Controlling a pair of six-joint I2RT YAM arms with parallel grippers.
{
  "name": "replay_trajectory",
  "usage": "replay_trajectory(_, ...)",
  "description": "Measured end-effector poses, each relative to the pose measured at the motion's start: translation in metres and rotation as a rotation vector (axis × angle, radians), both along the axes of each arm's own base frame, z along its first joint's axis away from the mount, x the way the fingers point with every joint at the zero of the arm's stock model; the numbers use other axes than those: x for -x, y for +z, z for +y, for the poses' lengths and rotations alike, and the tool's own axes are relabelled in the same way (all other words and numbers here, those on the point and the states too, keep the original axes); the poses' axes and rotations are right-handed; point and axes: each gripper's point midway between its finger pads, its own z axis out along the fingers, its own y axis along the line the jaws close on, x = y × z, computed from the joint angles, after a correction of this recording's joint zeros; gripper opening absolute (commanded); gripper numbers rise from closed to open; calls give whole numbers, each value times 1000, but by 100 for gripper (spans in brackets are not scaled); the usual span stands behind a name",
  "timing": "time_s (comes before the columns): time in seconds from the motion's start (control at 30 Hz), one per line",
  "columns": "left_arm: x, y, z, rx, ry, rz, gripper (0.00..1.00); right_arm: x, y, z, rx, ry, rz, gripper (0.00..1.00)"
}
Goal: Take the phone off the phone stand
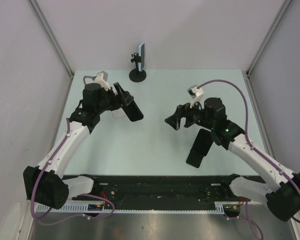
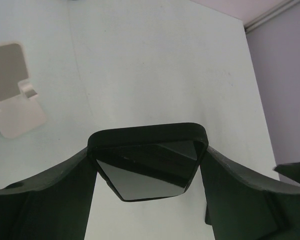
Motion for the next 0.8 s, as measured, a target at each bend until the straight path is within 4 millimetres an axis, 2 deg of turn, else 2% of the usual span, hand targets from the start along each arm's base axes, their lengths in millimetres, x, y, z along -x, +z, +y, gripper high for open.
replay_trajectory(0.27, 7, -11, -20, 58, -85, 67, 0, 0, -31, 84, -39, 171, 27, 98)
replay_trajectory(0.6, 12, -12, -29, 95, -132, 93, 1, -13, -55, 131, -88, 230, -12, 86)
replay_trajectory(0.7, 13, -13, -31, 104, -144, 104, 0, -14, -62, 140, -97, 247, -17, 74)
replay_trajectory(0.73, 14, -14, -32, 105, -146, 106, 0, -14, -64, 143, -100, 251, -18, 66)
replay_trajectory(0.8, 14, -14, -33, 108, -151, 109, 0, -14, -68, 147, -103, 260, -18, 57)
